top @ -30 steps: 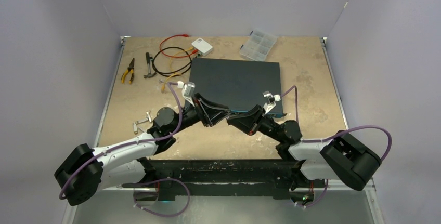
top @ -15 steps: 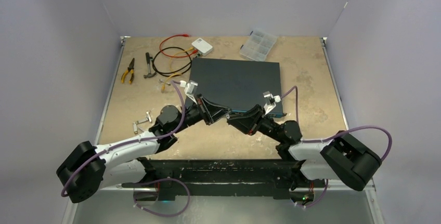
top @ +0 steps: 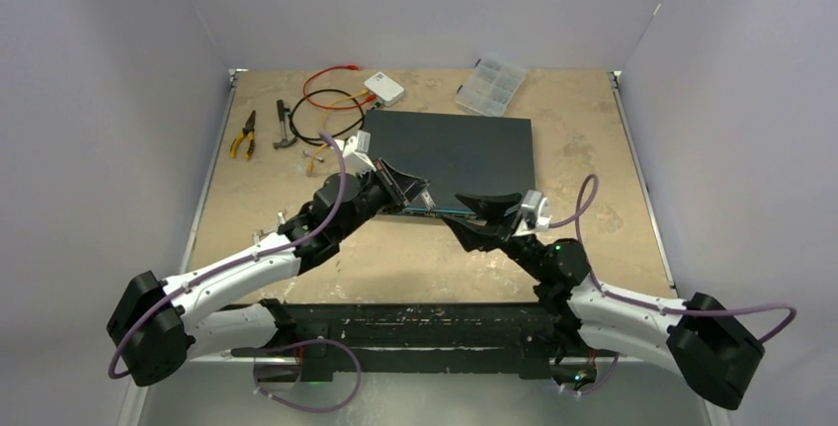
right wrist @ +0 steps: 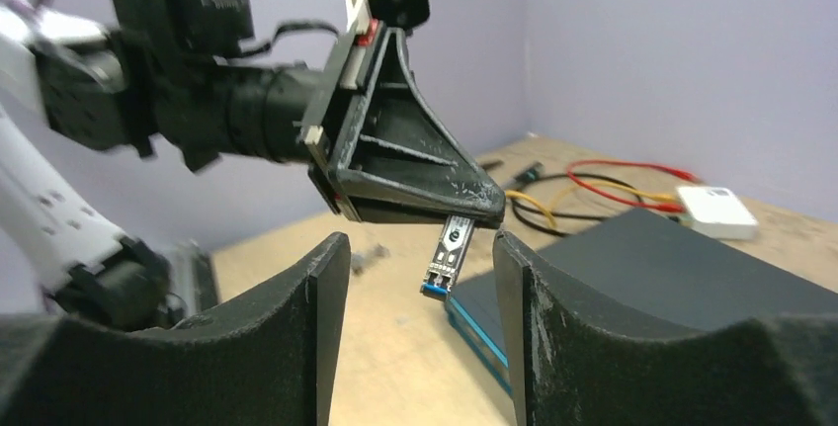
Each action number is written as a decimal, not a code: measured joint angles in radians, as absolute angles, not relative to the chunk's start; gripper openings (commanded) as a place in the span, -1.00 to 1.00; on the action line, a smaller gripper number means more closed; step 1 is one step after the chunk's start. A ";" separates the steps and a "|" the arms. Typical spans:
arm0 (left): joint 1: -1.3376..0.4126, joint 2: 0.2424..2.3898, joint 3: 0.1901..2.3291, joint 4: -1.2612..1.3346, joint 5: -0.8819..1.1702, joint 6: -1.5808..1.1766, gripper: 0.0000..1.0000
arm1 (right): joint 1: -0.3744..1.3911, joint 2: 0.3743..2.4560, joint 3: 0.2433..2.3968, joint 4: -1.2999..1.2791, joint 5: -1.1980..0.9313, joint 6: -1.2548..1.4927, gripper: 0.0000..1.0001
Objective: Insert the plug into the switch port
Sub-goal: Adjust the plug.
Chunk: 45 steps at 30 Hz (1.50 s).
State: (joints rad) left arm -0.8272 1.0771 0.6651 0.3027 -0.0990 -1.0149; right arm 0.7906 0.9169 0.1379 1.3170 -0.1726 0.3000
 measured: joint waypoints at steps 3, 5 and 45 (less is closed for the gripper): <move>-0.827 1.116 0.687 0.270 -0.109 -1.054 -1.00 | 0.874 0.945 0.159 1.243 -0.084 0.178 0.15; -0.827 1.134 0.689 0.261 -0.109 -1.072 -1.00 | 0.926 0.976 0.174 1.218 -0.029 0.110 0.14; -0.826 1.150 0.691 0.248 -0.125 -1.117 -0.32 | 1.061 1.210 0.247 1.240 0.339 -0.006 -1.00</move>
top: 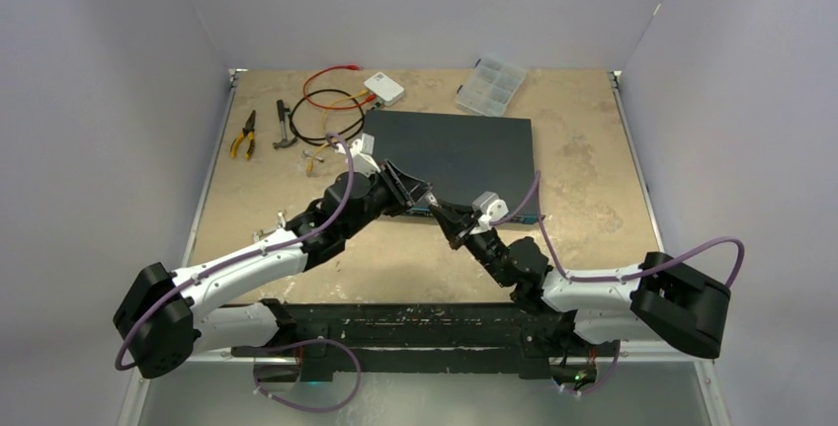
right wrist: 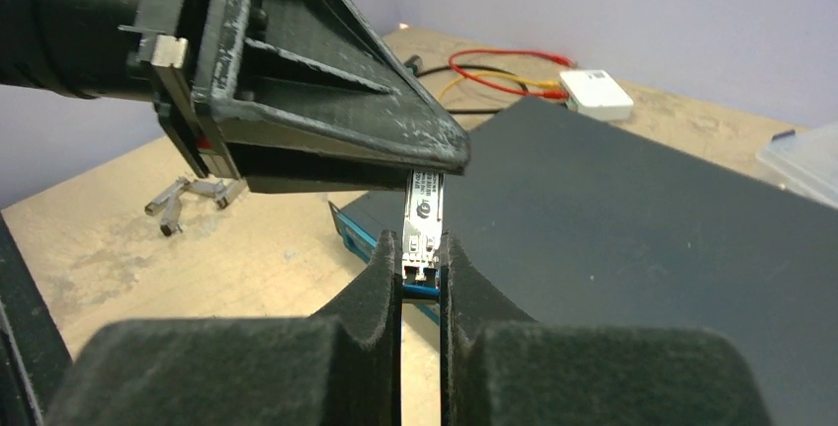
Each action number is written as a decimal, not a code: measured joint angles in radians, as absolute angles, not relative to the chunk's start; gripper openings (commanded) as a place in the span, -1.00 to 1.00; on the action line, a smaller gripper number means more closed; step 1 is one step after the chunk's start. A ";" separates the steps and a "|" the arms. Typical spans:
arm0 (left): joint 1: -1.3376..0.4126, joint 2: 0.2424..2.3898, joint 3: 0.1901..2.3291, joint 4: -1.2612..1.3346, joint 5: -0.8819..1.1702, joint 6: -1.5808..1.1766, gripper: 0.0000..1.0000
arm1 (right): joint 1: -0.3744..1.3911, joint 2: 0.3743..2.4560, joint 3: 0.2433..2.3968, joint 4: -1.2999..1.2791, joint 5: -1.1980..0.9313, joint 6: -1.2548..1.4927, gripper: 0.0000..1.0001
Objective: Insert the plug into the switch port
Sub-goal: Adjust the plug.
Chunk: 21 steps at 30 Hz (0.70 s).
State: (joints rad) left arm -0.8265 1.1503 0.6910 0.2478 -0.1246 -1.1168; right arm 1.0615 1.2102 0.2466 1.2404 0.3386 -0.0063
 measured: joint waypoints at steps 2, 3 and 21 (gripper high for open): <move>-0.827 1.150 0.702 0.198 -0.157 -1.064 -0.15 | 1.062 1.209 0.246 1.208 0.366 0.022 -1.00; -0.827 1.150 0.708 0.177 -0.175 -1.040 -0.08 | 1.062 1.208 0.246 1.195 0.379 0.034 -1.00; -0.825 1.151 0.626 0.075 -0.681 -0.580 0.89 | 1.184 1.209 0.144 0.928 0.766 0.333 -1.00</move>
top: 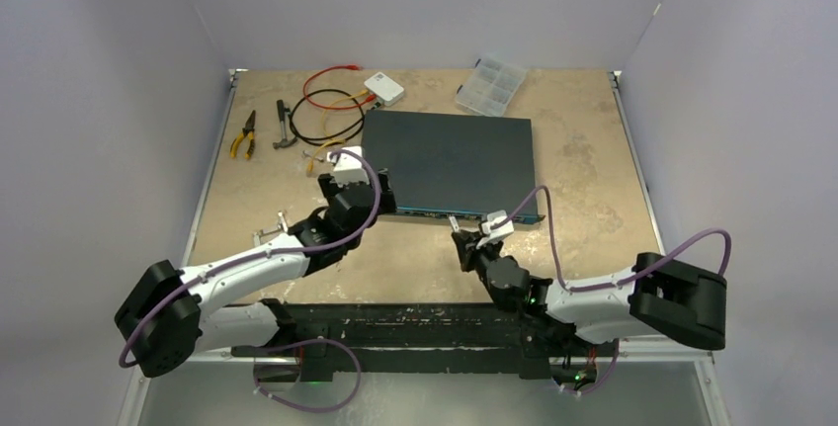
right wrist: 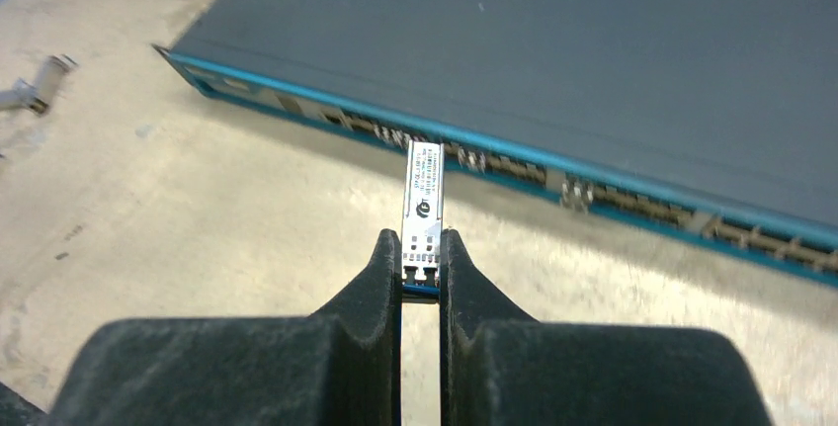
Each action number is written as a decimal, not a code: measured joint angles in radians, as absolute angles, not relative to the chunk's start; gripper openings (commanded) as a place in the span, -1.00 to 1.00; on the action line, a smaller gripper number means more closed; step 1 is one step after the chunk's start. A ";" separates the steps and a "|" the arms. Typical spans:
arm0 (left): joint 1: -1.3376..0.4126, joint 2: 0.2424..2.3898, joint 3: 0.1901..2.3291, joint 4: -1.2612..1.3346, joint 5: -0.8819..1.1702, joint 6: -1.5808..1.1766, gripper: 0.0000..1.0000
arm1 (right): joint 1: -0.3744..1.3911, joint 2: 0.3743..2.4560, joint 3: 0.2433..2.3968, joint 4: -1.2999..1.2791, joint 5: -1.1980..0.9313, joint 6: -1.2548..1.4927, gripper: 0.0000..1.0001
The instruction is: Insert the plug into the switch port
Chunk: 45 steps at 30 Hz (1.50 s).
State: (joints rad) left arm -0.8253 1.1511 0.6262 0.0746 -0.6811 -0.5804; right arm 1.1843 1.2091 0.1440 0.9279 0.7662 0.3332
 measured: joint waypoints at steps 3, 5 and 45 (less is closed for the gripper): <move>-0.807 1.174 0.598 0.107 -0.707 -0.546 0.89 | 1.232 1.229 0.148 0.838 0.840 0.431 -1.00; -0.777 1.192 0.587 0.128 -0.699 -0.537 0.89 | 1.250 1.264 0.154 0.798 0.873 0.480 -1.00; -0.543 1.448 0.492 0.484 -0.537 -0.461 0.86 | 1.209 1.648 0.294 0.960 1.115 0.538 -1.00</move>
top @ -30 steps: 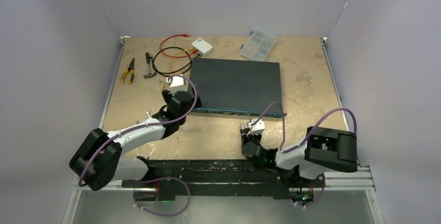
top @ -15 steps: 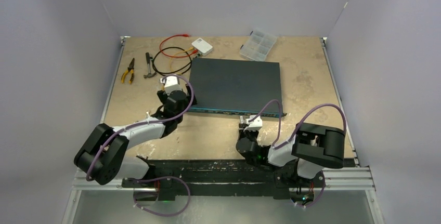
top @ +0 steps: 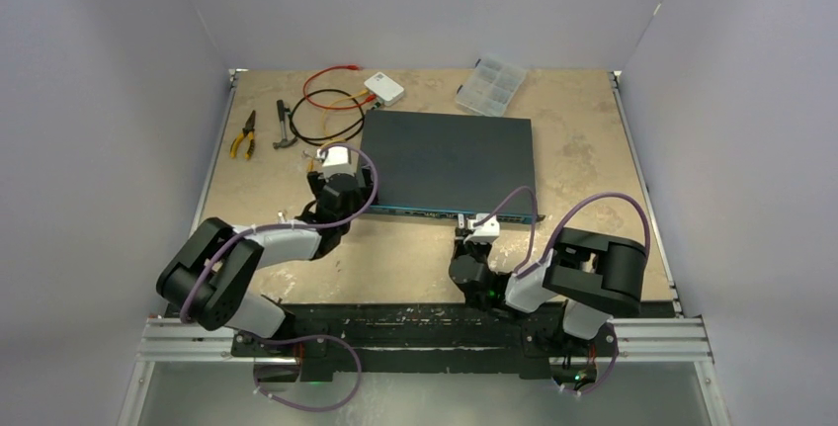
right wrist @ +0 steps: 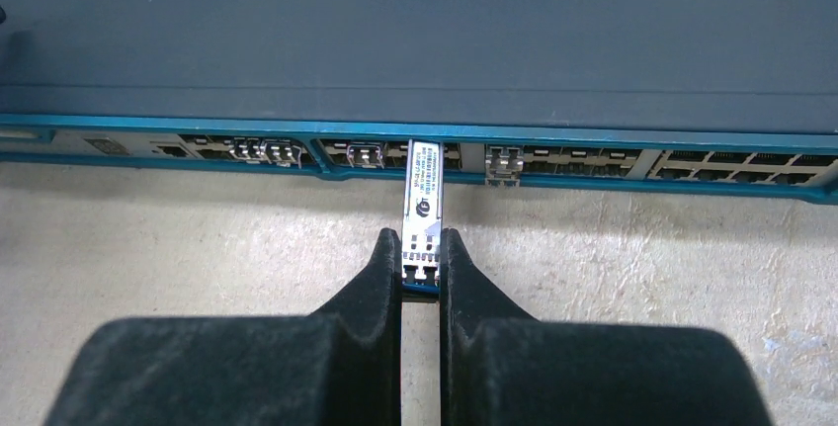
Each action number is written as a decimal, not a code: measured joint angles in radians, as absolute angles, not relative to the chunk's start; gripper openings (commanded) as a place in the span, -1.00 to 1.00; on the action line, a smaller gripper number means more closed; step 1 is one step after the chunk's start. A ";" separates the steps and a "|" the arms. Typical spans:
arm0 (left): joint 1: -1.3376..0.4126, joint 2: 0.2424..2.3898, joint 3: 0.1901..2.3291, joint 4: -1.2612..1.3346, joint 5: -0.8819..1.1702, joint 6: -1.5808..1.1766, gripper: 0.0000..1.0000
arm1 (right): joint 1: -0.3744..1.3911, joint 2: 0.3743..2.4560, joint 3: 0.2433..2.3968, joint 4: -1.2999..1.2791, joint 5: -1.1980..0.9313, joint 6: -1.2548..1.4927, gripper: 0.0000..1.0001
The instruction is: Insert the plug into the switch port
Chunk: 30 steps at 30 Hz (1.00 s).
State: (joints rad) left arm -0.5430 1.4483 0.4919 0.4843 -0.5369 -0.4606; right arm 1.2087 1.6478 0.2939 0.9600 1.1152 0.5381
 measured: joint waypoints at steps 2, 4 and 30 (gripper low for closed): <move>-0.542 1.464 0.493 0.497 -0.523 -0.448 0.85 | 1.204 1.656 0.294 0.966 1.114 0.534 -1.00; -0.537 1.501 0.506 0.512 -0.500 -0.434 0.80 | 1.203 1.660 0.294 0.967 1.113 0.530 -1.00; -0.526 1.459 0.538 0.354 -0.255 -0.536 0.42 | 1.230 1.503 0.256 0.805 1.079 0.578 -1.00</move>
State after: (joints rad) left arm -0.5262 1.4586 0.5377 0.3542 -0.2554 -0.5362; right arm 1.2301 1.5028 0.2562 0.8047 1.0794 0.5781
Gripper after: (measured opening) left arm 0.722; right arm 0.086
